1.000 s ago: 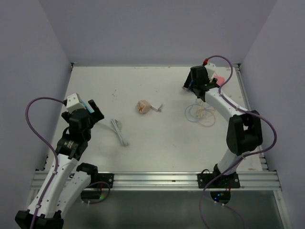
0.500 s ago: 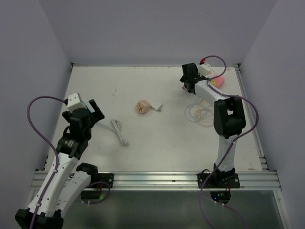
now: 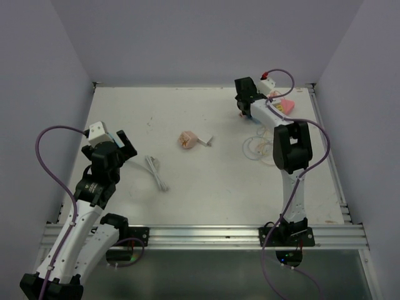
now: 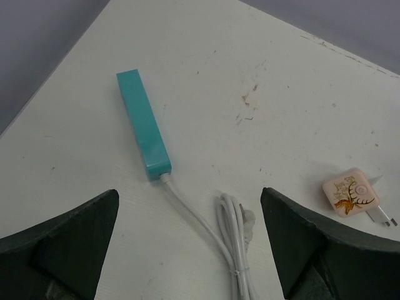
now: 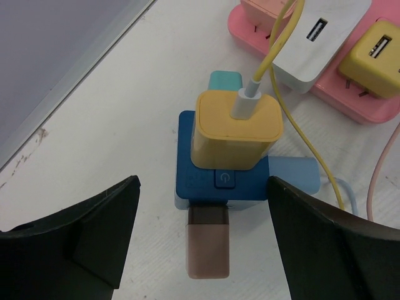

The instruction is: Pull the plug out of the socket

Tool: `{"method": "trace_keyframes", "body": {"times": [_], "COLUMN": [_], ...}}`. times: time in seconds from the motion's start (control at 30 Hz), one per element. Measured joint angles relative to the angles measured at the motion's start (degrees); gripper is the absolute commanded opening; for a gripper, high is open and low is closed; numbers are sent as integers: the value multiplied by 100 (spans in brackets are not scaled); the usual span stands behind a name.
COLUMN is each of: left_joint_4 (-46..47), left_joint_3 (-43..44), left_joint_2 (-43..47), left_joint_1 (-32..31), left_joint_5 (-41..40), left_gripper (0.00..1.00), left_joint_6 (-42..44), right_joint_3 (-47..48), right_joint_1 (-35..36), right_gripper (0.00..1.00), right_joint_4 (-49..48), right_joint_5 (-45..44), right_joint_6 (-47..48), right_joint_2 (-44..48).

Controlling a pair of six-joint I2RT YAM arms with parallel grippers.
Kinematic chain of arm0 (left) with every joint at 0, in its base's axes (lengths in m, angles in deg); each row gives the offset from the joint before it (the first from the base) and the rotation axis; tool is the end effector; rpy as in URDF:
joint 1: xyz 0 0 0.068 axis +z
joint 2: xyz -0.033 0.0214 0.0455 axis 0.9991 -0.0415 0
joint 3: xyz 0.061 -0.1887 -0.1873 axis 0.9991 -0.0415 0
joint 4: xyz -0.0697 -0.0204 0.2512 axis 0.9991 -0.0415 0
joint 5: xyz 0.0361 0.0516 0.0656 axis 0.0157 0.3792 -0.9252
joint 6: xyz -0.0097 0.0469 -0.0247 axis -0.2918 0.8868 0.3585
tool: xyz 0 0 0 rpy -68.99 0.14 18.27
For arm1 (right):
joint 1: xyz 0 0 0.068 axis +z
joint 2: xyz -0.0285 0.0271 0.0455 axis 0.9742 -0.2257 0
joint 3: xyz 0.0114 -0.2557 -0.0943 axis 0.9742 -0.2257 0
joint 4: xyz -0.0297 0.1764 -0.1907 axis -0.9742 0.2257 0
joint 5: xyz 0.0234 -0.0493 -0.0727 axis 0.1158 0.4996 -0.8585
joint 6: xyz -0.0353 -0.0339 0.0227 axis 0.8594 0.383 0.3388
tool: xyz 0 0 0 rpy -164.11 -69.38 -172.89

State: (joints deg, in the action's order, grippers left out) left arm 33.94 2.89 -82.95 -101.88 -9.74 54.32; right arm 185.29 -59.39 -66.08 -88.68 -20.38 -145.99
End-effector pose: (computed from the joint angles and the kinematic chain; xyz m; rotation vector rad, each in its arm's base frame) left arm 0.1505 -0.0206 0.2990 -0.5434 1.8541 0.0121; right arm 0.4772 0.1269 0.2165 0.9100 1.9282 -0.1335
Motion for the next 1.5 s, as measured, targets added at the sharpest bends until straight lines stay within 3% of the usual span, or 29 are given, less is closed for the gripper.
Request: {"method": "trace_keyframes", "body": {"times": [0.23,0.7,0.77,1.0,1.03,1.13,1.2,1.5], "left_joint_4": [2,7,9,28,35,39,42,85], "left_joint_3": [0,0,0,0,0,0,0,-26], "left_joint_2": [11,39,44,50,50,50,50,28], "left_joint_1": [0,0,0,0,0,0,0,0], "left_joint_5": [0,0,0,2,4,24,44,343], "left_gripper": [99,100,99,100,99,99,99,100], "left_joint_6": [0,0,0,2,2,2,4,72], "right_joint_3": [262,332,332,315,278,20,-404,-3088], "right_joint_1": [2,0,0,-22,-22,-33,-33,15], "right_gripper": [74,73,68,27,17,6,0,0], "right_joint_4": [240,590,584,505,450,162,-155,-1241], "right_joint_5": [-271,-348,-337,-262,-254,-197,-52,1014], "right_joint_6": [-98,-356,-345,-256,-236,-107,79,1309], "right_joint_2": [-199,-315,-315,-315,-306,-188,46,1923]}}
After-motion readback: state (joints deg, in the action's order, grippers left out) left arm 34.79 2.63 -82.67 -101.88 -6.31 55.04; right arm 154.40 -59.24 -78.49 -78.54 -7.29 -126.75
